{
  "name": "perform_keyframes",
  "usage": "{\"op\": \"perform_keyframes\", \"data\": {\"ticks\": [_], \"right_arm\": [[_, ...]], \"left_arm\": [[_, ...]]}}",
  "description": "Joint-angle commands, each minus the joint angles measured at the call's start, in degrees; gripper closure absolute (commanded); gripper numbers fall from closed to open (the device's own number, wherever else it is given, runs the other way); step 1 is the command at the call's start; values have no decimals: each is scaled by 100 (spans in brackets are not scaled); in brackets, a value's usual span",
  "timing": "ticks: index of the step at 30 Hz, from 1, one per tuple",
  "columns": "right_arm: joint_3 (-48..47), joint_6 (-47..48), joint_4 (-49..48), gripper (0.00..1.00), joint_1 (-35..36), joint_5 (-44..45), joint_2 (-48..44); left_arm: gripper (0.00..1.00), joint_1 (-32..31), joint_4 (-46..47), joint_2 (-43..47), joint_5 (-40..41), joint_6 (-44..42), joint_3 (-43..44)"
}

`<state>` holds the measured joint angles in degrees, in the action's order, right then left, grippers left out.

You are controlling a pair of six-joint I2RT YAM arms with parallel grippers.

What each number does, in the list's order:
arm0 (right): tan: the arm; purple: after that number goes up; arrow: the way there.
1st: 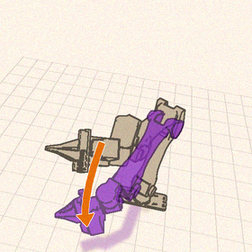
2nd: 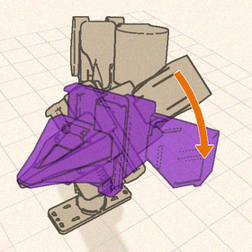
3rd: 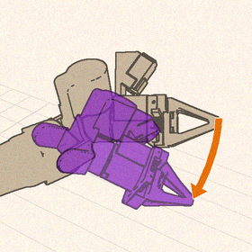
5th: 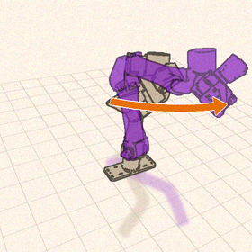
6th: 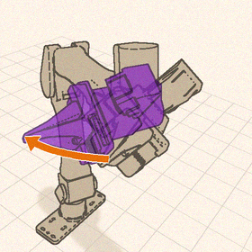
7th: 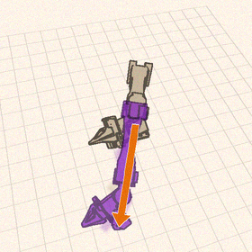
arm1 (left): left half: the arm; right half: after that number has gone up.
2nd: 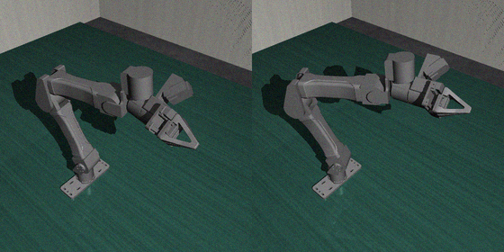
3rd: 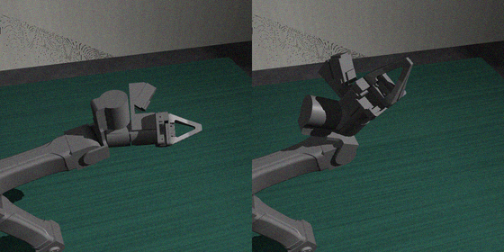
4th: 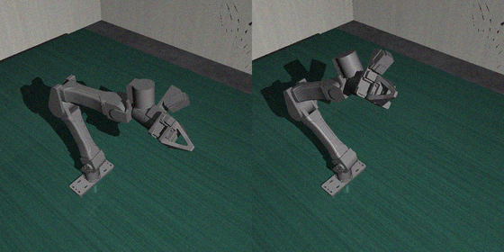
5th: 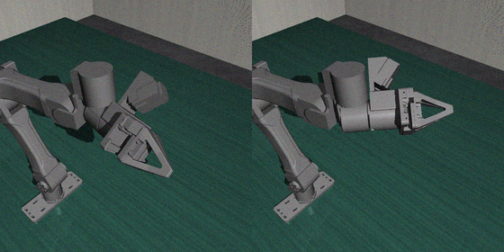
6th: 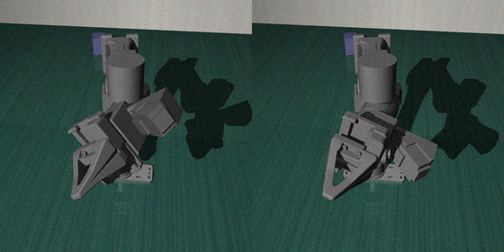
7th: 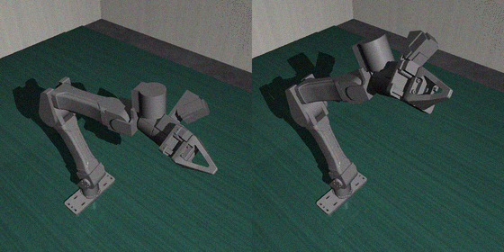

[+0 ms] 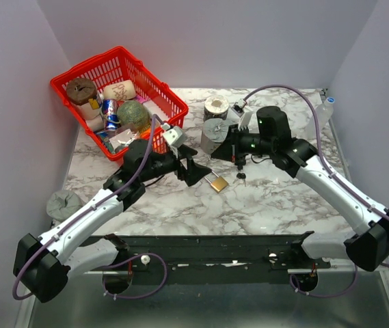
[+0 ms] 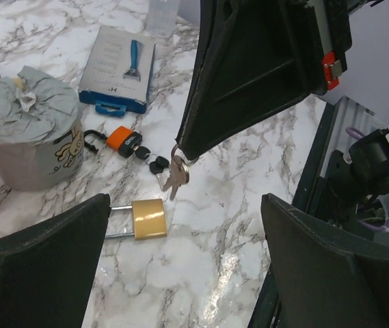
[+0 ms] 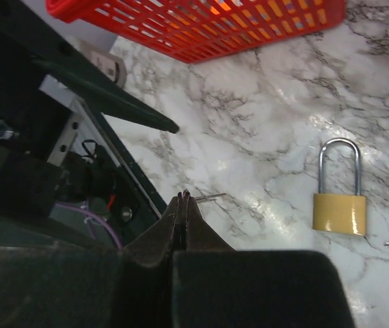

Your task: Unlock with the key

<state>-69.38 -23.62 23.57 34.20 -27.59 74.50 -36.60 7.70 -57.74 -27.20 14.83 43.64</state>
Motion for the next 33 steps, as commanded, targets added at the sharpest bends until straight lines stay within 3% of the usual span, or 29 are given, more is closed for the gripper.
{"op": "perform_keyframes", "data": {"ticks": [1,7,22,33], "right_arm": [[-14,-459,-555,99,61,-501,-401],[153,-574,-696,99,70,-607,-533],[197,-653,-802,99,79,-739,-533],[294,-644,-802,99,79,-616,-542]], "left_arm": [[3,-5,906,-115,-479,186,-56],[14,-67,961,-308,-479,205,-75],[53,-67,1102,-475,-610,345,-57],[100,-110,1014,-484,-699,363,-48]]}}
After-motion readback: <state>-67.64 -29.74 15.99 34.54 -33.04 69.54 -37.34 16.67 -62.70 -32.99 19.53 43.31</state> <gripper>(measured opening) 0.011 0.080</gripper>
